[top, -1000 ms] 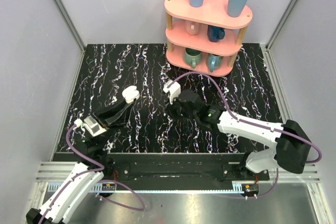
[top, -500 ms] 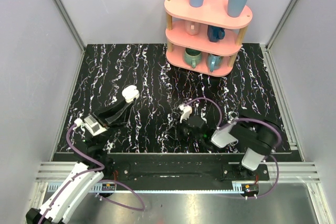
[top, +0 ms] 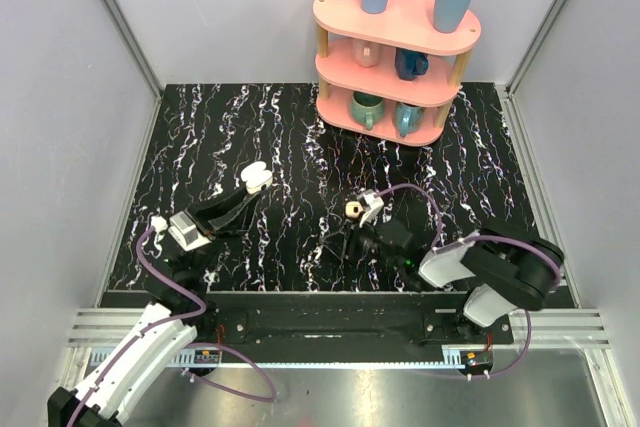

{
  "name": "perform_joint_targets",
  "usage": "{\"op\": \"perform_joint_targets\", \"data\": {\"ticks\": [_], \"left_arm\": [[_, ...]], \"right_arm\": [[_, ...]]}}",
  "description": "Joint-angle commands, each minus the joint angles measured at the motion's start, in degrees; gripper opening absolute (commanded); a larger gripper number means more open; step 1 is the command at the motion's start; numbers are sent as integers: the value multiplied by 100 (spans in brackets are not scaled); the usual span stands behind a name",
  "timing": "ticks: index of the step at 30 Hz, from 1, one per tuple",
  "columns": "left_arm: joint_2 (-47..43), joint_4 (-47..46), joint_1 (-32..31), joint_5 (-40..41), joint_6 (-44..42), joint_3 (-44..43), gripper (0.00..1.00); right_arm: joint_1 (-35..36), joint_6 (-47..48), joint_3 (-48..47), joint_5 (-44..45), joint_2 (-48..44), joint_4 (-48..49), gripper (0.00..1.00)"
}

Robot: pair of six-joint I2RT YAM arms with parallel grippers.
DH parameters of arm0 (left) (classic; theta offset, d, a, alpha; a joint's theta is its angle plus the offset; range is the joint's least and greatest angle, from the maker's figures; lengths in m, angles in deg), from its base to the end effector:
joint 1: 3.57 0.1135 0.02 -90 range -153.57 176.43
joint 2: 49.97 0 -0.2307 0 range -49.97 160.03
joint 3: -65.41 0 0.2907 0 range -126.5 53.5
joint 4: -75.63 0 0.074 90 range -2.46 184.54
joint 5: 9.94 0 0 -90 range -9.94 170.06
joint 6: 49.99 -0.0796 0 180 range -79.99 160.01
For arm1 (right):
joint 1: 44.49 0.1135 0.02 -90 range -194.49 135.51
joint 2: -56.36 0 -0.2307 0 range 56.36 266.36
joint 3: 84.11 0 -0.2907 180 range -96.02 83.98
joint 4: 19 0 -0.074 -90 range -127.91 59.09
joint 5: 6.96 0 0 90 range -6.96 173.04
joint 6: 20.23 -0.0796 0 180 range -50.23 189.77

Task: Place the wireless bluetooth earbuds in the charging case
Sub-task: Move the left earbud to the center of the board.

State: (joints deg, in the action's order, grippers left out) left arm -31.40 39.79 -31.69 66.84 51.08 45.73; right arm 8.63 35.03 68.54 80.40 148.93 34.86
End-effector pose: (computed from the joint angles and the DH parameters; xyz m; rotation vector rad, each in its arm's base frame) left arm 0.1793 -0.1165 0.2837 0.3569 0.9017 -0.7378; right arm 0.1787 0.2443 0.0498 -0.3420 1.8872 1.1215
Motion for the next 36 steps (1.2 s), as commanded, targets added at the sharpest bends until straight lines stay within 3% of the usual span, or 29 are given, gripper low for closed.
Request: {"op": "perform_joint_targets", "data": {"ticks": [1, 6, 14, 27, 36], "left_arm": [[-2, -420, 26, -50, 71, -111, 0], [-195, -279, 26, 117, -17, -128, 0], [-389, -33, 26, 293, -88, -137, 0], [-442, -7, 26, 302, -61, -111, 0], [-389, -85, 26, 293, -26, -58, 0]], "right_arm": [[180, 983, -1011, 139, -1037, -2885, 42], [392, 1110, -2251, 1028, -953, -4887, 31], [769, 688, -3228, 1054, 155, -5689, 7], [902, 503, -3474, 1485, 551, -6138, 0], [910, 354, -2842, 1591, -169, -6129, 1]]}}
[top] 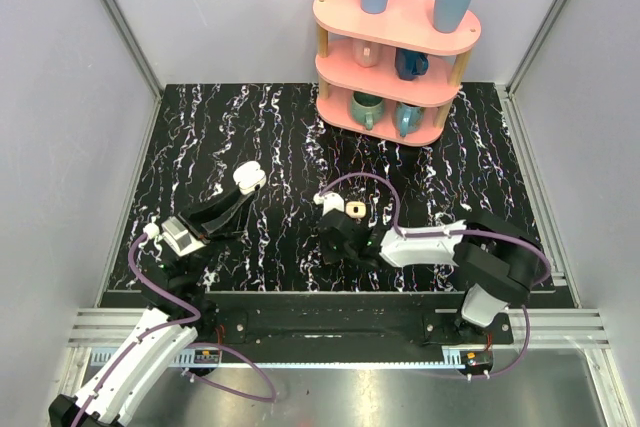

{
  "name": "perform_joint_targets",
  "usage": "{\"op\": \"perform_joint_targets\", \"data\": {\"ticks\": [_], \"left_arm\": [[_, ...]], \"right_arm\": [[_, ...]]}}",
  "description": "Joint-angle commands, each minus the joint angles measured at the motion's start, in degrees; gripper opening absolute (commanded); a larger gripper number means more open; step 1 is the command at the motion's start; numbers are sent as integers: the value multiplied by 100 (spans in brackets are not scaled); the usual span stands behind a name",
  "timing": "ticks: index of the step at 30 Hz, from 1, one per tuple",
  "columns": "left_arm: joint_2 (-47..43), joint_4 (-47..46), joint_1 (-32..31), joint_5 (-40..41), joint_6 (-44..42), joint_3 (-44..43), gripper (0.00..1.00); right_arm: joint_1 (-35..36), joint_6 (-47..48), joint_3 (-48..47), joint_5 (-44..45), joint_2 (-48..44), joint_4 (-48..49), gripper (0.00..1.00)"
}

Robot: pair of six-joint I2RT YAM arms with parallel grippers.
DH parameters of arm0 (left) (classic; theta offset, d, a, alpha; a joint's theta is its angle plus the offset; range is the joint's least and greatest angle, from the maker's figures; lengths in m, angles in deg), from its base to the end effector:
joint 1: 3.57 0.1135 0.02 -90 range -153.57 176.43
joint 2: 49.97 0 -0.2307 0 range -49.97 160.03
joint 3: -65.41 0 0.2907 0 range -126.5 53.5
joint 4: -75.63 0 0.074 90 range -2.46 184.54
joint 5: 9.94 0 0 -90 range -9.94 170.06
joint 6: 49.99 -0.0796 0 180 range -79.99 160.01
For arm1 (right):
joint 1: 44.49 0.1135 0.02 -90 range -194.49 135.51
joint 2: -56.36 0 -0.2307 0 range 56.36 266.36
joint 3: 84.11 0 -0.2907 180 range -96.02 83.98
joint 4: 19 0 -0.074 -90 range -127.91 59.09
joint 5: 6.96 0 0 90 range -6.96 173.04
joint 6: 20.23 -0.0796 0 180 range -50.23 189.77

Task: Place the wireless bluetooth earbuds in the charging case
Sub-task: Move the left earbud to the center of the board, then pick up the left earbud from the center of the board.

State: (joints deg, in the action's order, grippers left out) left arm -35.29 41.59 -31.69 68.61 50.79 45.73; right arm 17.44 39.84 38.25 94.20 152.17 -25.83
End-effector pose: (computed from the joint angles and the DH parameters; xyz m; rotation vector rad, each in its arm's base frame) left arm 0.1729 -0.1103 0.2930 0.3255 0.8681 -0.7197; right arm 0.1921 0.3276 0.0558 -0.5695 2.3392 0.5525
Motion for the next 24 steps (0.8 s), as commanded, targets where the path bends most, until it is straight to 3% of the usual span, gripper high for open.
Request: {"op": "perform_joint_targets", "data": {"ticks": [1, 5, 11, 13, 15, 16, 17, 24], "left_arm": [[0, -282, 26, 107, 11, -49, 0], [26, -318, 26, 90, 20, -40, 0], [18, -291, 26, 63, 20, -40, 0], [61, -326, 26, 63, 37, -32, 0], [105, -344, 17, 46, 29, -49, 0], [106, -335, 26, 37, 29, -58, 0], [106, -344, 26, 37, 29, -58, 0], [-26, -186, 26, 125, -6, -93, 0]], "right_arm": [[29, -118, 266, 194, -537, -95, 1], [73, -101, 583, 71, -870, -77, 0], [117, -356, 1119, 642, -1574, -332, 1], [117, -303, 858, 730, -1583, -455, 15], [126, -337, 637, 957, -1408, -682, 19], [117, -399, 349, 1054, -1303, -780, 34], [117, -434, 146, 1090, -1189, -929, 36], [153, -1241, -954, 1266, -231, -2045, 31]]}}
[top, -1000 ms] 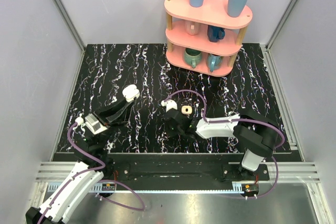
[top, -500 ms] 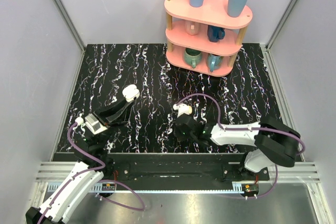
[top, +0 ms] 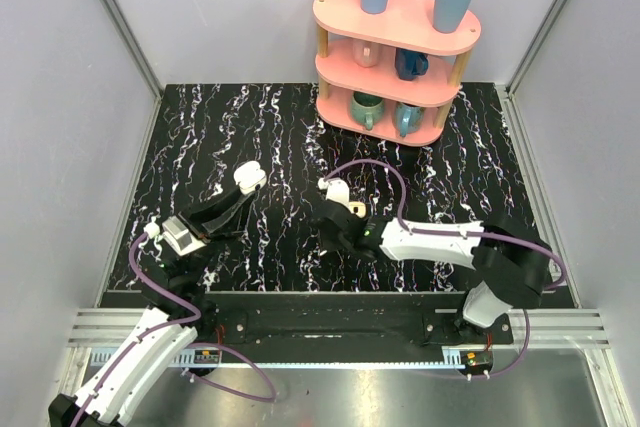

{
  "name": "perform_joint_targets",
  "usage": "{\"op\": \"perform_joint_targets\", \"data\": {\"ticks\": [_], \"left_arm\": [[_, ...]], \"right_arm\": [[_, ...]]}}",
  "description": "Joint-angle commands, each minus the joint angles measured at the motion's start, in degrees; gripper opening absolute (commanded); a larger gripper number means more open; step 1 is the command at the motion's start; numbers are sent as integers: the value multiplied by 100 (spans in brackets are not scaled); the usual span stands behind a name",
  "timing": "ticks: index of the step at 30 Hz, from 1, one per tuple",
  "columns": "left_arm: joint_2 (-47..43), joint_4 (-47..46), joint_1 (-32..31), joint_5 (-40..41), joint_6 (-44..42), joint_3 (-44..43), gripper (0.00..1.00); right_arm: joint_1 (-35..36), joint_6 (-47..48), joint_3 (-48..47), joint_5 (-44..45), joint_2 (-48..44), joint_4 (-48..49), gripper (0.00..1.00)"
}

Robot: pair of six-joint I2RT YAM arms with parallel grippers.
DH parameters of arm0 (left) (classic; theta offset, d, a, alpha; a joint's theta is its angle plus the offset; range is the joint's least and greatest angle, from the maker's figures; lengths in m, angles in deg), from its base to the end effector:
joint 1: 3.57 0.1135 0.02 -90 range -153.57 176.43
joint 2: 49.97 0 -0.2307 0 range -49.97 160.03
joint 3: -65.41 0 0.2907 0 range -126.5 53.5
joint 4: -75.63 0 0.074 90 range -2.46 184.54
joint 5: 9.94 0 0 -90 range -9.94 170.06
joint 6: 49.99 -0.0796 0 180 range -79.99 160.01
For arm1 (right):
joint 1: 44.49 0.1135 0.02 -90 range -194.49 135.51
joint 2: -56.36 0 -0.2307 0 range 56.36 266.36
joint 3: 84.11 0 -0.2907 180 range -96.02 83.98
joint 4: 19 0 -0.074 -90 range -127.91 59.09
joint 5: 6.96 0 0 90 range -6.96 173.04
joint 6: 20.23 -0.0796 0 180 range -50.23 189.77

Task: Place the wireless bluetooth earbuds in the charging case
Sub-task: Pick up the left earbud from the center of the board.

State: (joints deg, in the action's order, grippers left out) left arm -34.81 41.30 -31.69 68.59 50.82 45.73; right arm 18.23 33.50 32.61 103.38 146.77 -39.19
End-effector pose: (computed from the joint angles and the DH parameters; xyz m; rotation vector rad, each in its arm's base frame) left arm 0.1738 -0.1108 0.2921 0.3260 0.8716 -0.7203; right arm 0.1993 0.3261 0.1024 -0.3799 2.3412 0.4272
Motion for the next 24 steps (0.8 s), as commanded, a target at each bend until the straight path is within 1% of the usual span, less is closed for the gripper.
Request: {"op": "perform_joint_targets", "data": {"ticks": [1, 2, 5, 9, 12, 13, 16, 24], "left_arm": [[-83, -157, 26, 144, -35, -102, 0], [-92, -149, 26, 153, -35, -93, 0], [-92, -157, 26, 215, -53, -93, 0], [-57, -122, 26, 197, -61, -119, 0], [-57, -122, 17, 206, -53, -111, 0], [-48, -114, 17, 215, -53, -111, 0], [-39, -105, 26, 206, -44, -111, 0], [-83, -114, 26, 241, -44, -93, 0]], "right_arm": [[83, -687, -530, 348, 363, -807, 30], [144, -758, -610, 409, 433, -877, 30], [258, -987, -961, 716, 714, -1404, 30], [346, -1259, -1427, 1068, 1153, -2185, 31], [373, -1330, -1726, 1139, 1373, -2467, 31], [390, -1339, -1840, 1148, 1426, -2521, 33], [408, -1321, -1955, 1122, 1567, -2583, 35], [408, -1268, -2087, 1166, 1743, -2653, 34]]}}
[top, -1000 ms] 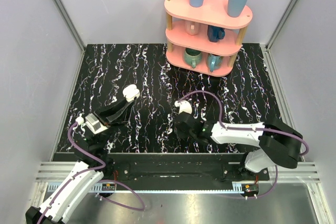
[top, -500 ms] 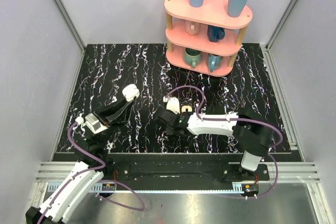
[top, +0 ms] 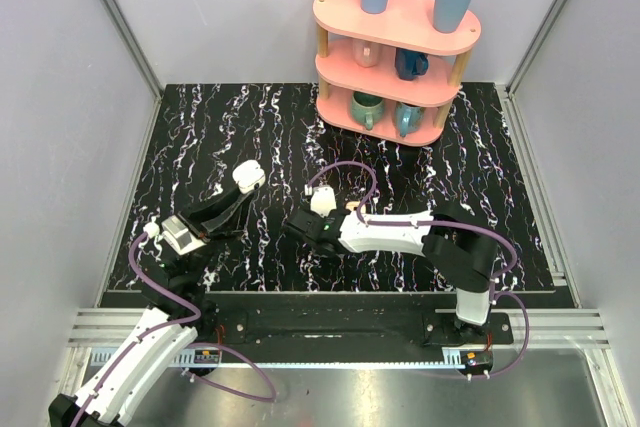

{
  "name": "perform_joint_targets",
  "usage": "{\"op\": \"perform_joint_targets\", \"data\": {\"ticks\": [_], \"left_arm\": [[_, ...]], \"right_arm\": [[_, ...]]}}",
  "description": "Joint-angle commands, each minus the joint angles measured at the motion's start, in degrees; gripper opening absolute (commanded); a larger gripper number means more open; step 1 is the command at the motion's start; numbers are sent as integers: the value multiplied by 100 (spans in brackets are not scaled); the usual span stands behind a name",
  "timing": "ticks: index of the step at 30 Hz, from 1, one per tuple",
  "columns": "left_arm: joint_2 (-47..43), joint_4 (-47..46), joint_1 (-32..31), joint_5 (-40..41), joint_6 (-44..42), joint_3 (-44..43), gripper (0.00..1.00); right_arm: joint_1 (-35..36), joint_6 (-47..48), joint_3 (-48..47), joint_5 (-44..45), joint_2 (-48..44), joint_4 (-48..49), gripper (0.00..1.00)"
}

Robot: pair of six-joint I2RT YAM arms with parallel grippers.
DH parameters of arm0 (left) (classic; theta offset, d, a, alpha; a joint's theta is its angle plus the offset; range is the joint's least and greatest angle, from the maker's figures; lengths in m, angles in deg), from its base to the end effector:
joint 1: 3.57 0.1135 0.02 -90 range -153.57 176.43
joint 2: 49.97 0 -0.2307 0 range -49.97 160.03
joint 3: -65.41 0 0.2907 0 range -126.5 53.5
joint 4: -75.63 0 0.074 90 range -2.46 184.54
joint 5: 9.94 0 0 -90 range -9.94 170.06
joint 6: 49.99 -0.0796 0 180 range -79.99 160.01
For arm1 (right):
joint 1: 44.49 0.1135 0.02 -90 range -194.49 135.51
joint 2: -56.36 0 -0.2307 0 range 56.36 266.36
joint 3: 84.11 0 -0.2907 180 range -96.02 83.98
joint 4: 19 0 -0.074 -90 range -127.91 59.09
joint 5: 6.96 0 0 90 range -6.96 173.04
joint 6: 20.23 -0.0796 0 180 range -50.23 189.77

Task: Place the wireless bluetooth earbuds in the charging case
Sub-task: Pick up the left earbud from the center of the board.

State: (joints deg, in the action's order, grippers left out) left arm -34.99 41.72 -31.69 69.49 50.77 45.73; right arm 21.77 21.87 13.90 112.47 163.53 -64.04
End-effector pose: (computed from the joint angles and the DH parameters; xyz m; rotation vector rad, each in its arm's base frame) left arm 0.1747 -0.1099 0.2920 0.3120 0.8780 -0.7128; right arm 0.1967 0.3501 0.0754 -0.2891 2.5149 0.0092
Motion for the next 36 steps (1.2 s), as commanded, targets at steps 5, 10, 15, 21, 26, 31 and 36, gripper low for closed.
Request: {"op": "perform_joint_targets", "data": {"ticks": [5, 10, 15, 21, 26, 31, 36], "left_arm": [[-83, -146, 26, 178, -48, -93, 0], [-110, -129, 26, 204, -39, -76, 0], [-110, -146, 17, 195, -39, -67, 0], [-110, -120, 26, 186, -48, -84, 0], [-110, -120, 26, 160, -39, -76, 0], [-127, -94, 26, 151, -39, -84, 0], [-127, -85, 26, 143, -39, -84, 0]], "right_arm": [[54, 0, -322, 186, 190, -142, 34], [71, 9, -269, 203, 163, -142, 31], [80, 70, -295, 151, 225, -150, 30], [98, 97, -216, 142, 155, -124, 32], [98, 114, -190, 124, 146, -124, 29], [98, 123, -111, 89, 110, -124, 31], [98, 123, -58, 45, 102, -115, 34]]}}
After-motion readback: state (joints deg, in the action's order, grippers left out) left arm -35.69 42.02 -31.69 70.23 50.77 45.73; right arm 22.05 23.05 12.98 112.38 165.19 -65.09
